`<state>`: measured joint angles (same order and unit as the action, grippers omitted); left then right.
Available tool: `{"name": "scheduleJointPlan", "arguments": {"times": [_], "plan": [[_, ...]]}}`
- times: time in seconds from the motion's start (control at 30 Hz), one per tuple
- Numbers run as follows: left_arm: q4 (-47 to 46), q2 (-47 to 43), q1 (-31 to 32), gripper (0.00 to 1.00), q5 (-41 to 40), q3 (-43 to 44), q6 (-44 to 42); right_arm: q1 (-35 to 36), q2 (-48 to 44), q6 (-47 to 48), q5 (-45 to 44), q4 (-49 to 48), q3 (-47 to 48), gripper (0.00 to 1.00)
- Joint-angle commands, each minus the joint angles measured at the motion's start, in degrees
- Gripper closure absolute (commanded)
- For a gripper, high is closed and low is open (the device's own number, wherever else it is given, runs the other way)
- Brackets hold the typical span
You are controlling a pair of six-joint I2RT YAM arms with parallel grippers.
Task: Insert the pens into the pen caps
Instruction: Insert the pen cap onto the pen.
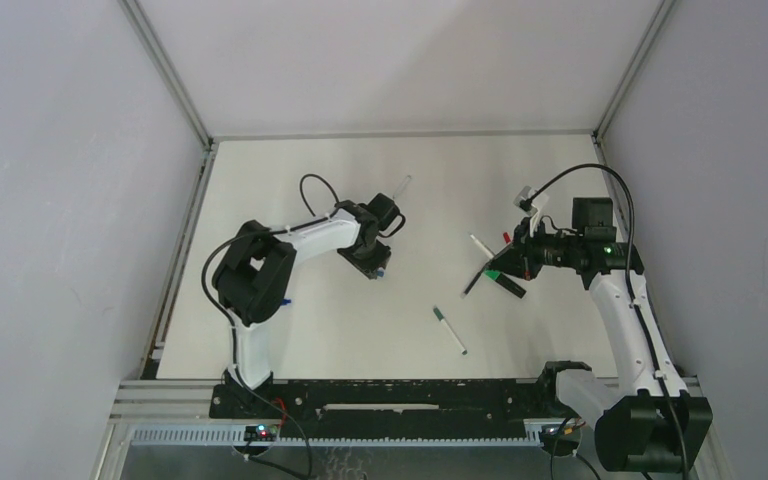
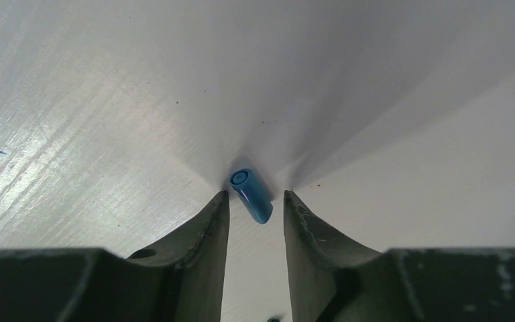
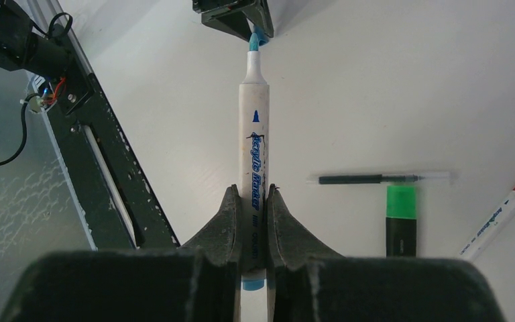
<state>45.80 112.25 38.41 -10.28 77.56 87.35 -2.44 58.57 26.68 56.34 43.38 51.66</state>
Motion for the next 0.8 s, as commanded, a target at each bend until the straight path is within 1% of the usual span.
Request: {"name": "scheduleJointPlan", "arguments": {"times": [0.0,0.17,0.27,0.4,0.43,0.5,0.6,0.77], "plan": [[4.36,1.86,-0.33,0.61,0.35,0.63,-1.76,-0.55,-1.23,-0.80,1.83,-1.73,-0.07,1.00],[6.06,2.00,-0.33,0.68,0.09,1.06,-3.18,-0.71,-1.60,-0.84,2.28,-1.64,-0.07,1.00],[6.33,2.58,-0.32,0.74,0.34,1.06,-4.31,-0.81,-1.85,-0.80,2.40,-1.60,-0.07,1.00],[5.94,1.88,-0.29,0.77,-0.01,0.75,-7.64,-0.99,-2.09,-0.73,2.69,-1.39,-0.07,1.00],[5.67,1.35,-0.24,0.79,-0.39,0.52,-9.05,-0.99,-2.19,-0.71,2.77,-1.37,-0.07,1.00],[3.92,-0.20,-0.18,0.86,-0.62,-0.52,-13.31,-0.99,-2.22,-0.73,3.14,-1.50,-0.28,1.00],[1.14,-2.47,-0.12,0.88,0.62,-2.67,-20.66,-0.99,-2.31,-0.78,3.53,-1.70,-0.65,1.00],[-0.16,-4.02,0.00,0.87,2.01,-5.61,-31.35,-0.99,-1.93,-0.92,3.99,-1.89,-0.77,1.00]]}}
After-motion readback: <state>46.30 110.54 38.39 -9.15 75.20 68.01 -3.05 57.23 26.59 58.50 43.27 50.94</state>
